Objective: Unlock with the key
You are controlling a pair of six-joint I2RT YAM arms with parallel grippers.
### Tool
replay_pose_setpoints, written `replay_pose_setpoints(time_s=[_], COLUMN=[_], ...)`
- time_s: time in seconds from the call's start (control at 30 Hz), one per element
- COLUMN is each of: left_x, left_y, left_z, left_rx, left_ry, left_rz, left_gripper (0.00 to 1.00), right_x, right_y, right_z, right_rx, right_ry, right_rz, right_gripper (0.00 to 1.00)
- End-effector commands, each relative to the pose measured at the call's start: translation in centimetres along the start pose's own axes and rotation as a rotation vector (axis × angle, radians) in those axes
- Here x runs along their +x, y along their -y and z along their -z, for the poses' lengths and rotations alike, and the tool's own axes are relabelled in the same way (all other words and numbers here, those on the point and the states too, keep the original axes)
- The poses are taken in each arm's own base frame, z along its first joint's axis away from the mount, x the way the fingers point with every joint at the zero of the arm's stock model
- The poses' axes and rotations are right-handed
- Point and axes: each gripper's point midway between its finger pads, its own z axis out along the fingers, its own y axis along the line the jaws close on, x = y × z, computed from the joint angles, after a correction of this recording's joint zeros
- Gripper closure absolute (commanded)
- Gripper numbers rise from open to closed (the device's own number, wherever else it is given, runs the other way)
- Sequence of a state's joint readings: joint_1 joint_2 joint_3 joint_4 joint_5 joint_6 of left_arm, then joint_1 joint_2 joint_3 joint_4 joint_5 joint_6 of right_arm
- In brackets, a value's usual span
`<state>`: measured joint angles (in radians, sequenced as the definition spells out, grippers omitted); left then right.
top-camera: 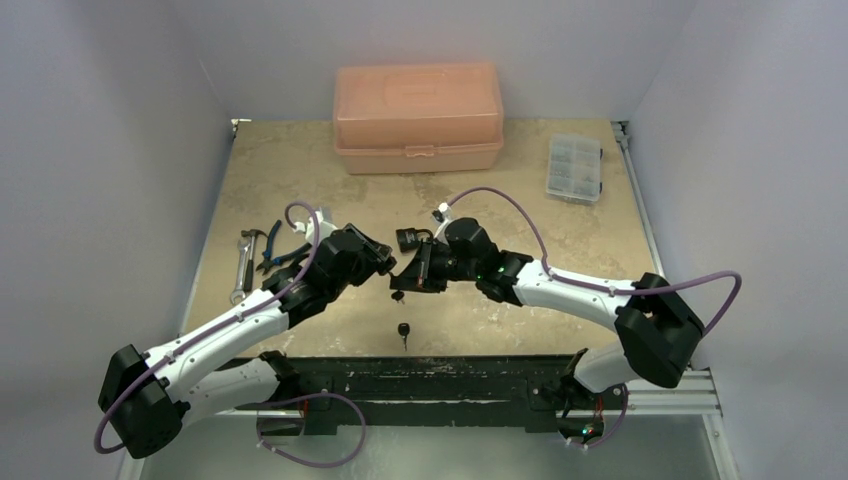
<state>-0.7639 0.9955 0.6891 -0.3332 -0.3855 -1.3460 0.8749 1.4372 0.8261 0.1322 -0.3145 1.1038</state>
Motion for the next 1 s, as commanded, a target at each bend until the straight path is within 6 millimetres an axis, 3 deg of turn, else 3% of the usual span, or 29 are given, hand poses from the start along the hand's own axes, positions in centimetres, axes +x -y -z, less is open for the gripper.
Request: replay_pose_setpoints(time_s=[0.0,0.17,0.37,0.43,0.5,0.6,0.83,0.97], left_x=[0.9,1.0,0.7,0.7,0.8,0.9,0.5,0.3], left_y=[3.2,3.8,4.4,4.5,4.2,4.0,4.9,4.6], left_z=[1.3,1.4,1.6,1.7,1.6,1.6,2.0,2.1], left_rx=[0.102,0.108,0.148,0.154,0.133,0.117,0.182,0.181], left_ry=[-0.059,-0.073,-0.061,-0.060,-0.065,-0.076,-0.054,-0.044], left_rz=[0.052,0.047,0.045,0.047,0.045,0.041,0.040,0.042], left_gripper=[1.00,1.00,1.00,1.00,1.00,1.00,1.00,1.00], right_x=[-4.7,-4.2,-3.4,-3.7,-4.9,-5.2,-3.2,-3.5], right_y=[-1.3,-0.7,-2.1,-2.4,-1.7,-0.9,-2.1,-2.1], right_z=[-0.3,-0.3,-0.1,0.0,0.1,0.3,-0.3,-0.2], right_rx=[0.066,0.081,-0.002,-0.003,0.064,0.120,-0.024,-0.037], right_ry=[0.161,0.134,0.104,0.117,0.168,0.175,0.077,0.091], right_rz=[0.096,0.111,0.065,0.077,0.120,0.157,0.055,0.041], right_gripper=[1.00,1.00,1.00,1.00,1.00,1.00,1.00,1.00])
